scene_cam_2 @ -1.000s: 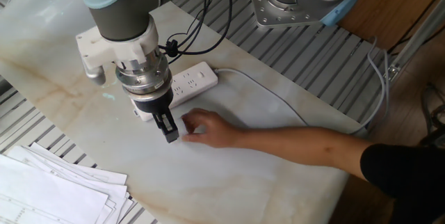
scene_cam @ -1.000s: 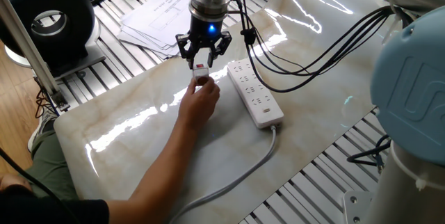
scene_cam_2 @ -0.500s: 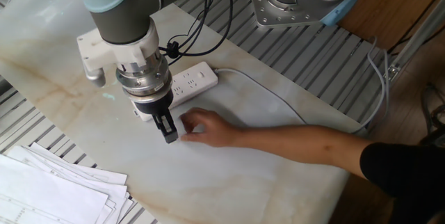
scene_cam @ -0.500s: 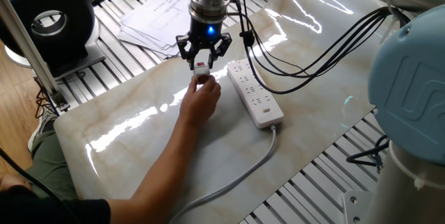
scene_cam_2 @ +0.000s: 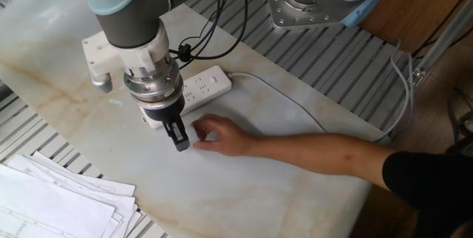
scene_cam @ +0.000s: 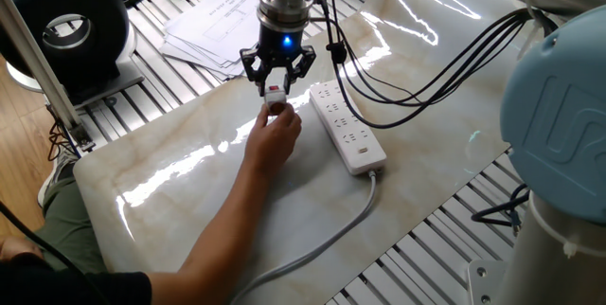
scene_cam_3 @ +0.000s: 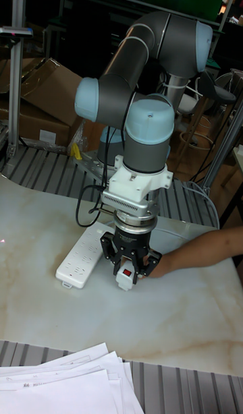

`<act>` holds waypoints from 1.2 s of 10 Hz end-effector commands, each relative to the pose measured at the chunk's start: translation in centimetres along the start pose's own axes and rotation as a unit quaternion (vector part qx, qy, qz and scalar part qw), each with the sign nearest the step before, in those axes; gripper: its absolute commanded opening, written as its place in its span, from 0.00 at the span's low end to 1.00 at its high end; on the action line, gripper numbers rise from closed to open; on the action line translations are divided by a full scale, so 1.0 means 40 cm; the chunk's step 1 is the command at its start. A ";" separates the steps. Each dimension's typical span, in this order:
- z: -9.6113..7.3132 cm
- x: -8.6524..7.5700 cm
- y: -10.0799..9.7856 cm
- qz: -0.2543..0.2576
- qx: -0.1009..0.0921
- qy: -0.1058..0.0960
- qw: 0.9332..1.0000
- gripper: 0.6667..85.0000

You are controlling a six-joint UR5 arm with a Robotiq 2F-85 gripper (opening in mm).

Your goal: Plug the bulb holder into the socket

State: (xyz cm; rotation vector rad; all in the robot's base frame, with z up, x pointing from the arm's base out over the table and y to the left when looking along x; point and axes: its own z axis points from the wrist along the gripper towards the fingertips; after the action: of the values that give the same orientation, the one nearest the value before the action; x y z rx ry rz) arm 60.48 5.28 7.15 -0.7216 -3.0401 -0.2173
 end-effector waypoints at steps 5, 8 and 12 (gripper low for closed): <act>0.000 -0.013 -0.010 -0.024 0.007 -0.008 1.000 0.50; 0.009 -0.025 -0.008 -0.026 0.005 -0.014 1.000 0.52; -0.016 0.006 -0.042 -0.014 0.030 0.005 0.999 0.21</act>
State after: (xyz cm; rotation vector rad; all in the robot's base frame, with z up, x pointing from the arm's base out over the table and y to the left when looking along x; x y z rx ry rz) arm 60.36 4.06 6.89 -0.6547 -3.0657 -0.1448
